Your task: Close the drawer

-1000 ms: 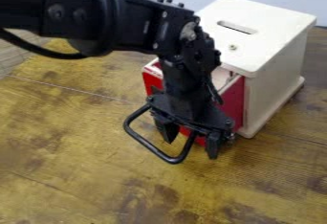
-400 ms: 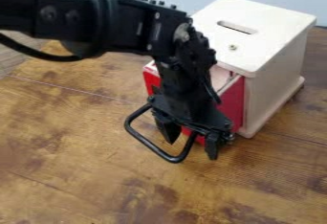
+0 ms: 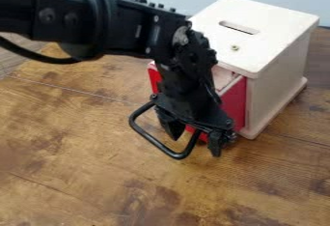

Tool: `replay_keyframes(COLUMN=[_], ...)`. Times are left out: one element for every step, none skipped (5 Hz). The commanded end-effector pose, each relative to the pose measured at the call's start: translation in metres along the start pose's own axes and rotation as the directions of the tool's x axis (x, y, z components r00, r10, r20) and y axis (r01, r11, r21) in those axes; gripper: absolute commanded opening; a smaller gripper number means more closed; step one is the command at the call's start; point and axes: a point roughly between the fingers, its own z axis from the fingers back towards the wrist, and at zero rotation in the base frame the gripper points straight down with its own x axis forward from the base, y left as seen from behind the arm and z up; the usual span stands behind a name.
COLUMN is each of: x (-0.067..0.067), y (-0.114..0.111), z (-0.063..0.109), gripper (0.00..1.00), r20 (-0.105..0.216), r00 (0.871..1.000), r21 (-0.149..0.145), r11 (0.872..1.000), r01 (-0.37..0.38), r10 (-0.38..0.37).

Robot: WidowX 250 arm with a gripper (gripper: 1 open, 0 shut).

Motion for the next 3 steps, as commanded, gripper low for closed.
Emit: replay_keyframes(x=[-0.018,-0.030,-0.028], y=[0.005,0.006,0.016], z=[-0.023,-0.026,-0.019], gripper=[1.00,0.00,0.00], r20=[-0.032,-0.035,-0.032], r00=[0.998,0.994,0.992], r21=[0.009,-0.003,-0.009], r11=[0.998,0.995,0.993], r01=[0.063,0.099,0.119], r10=[-0.062,-0.100,-0.120])
